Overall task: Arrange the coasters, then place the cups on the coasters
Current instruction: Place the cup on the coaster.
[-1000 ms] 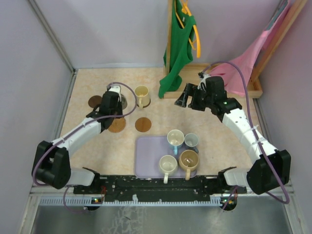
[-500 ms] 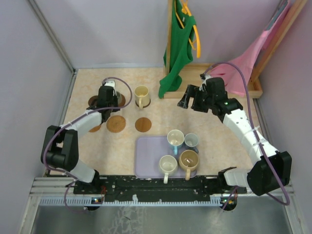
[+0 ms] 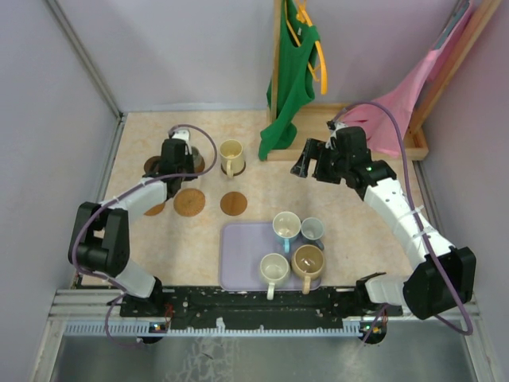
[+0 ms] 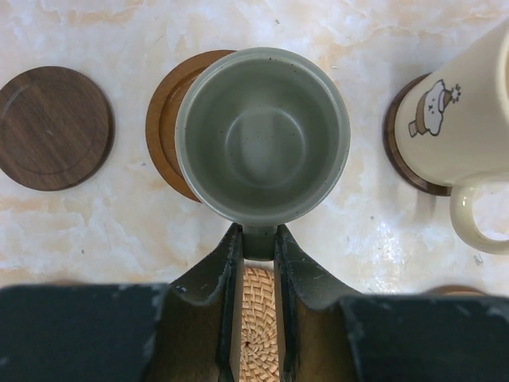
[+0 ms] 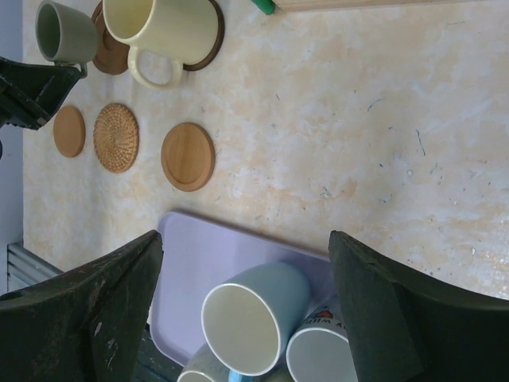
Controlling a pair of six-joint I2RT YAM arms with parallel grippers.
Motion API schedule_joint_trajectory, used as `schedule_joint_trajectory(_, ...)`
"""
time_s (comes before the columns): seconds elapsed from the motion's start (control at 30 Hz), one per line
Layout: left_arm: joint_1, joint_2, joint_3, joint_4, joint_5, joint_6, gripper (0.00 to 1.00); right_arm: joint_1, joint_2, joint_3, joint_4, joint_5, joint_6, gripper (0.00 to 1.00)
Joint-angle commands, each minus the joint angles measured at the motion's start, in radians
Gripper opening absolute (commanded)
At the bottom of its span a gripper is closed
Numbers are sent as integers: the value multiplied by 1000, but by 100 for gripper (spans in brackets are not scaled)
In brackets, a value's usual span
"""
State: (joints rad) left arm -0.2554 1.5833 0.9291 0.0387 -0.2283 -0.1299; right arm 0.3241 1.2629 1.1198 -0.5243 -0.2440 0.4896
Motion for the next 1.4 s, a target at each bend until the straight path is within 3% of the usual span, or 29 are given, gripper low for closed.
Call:
schedule_joint_trajectory(0.0,-16,-68,19,14,48,-21,0,-10,-28,14,32,12,-13,85)
schedule_joint_trajectory(0.43,-246,-188,-67,-100,-144,-203,0,-10,-43,2,30,1,-11,85)
schedule_joint_trajectory(0.93,-458,-259,-129,-197,-268,-396,0,-11,-66,-21,22,-29,-4,85)
schedule_joint_trajectory(1.37,-536,-186,-145,-181,-315,-488,0,-11,-75,-8,-6,-24,-15,85)
